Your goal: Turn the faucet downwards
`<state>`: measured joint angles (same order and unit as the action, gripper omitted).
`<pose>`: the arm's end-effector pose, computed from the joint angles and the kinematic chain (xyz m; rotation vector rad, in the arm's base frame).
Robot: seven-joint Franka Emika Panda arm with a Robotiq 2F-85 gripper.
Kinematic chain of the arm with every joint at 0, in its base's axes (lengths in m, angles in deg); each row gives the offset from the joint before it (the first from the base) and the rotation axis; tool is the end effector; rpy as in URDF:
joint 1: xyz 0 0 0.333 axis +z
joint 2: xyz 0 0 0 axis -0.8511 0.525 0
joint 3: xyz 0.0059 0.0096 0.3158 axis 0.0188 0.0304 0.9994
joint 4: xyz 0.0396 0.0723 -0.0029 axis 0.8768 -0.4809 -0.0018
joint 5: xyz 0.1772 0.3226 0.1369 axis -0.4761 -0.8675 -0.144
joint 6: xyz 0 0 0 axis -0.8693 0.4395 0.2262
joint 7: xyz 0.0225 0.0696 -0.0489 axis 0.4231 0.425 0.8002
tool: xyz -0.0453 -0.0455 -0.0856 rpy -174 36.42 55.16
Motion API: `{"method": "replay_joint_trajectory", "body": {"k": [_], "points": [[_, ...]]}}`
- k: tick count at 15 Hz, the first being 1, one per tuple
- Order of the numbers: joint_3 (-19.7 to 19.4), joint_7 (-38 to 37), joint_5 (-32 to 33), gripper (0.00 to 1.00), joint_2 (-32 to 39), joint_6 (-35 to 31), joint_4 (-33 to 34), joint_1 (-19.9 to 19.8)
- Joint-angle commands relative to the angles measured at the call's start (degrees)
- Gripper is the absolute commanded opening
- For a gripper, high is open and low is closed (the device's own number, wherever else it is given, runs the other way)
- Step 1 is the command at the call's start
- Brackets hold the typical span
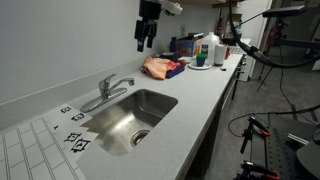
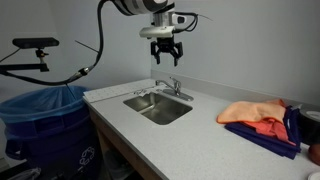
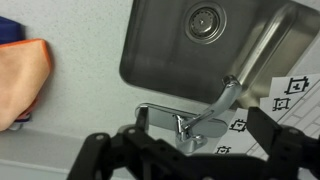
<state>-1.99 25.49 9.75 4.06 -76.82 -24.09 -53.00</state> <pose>0.6116 0.0693 0.5024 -3.0453 -0.4312 -0.3725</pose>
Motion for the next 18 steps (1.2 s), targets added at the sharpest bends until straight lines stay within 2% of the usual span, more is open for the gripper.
{"method": "replay_joint_trajectory", "body": {"k": [1,4,5,18], "points": [[1.44,5.57,-5.0,1.0,-3.84,-5.08,-6.08,-1.61],[1.23,8.12,-7.93,1.0,-4.5,-5.66,-7.68,-1.74],[1.22,4.84,-4.99,1.0,-2.23,-4.18,-4.83,-1.17],[1.14,6.01,-6.06,1.0,-2.91,-4.53,-5.97,-1.4]]}}
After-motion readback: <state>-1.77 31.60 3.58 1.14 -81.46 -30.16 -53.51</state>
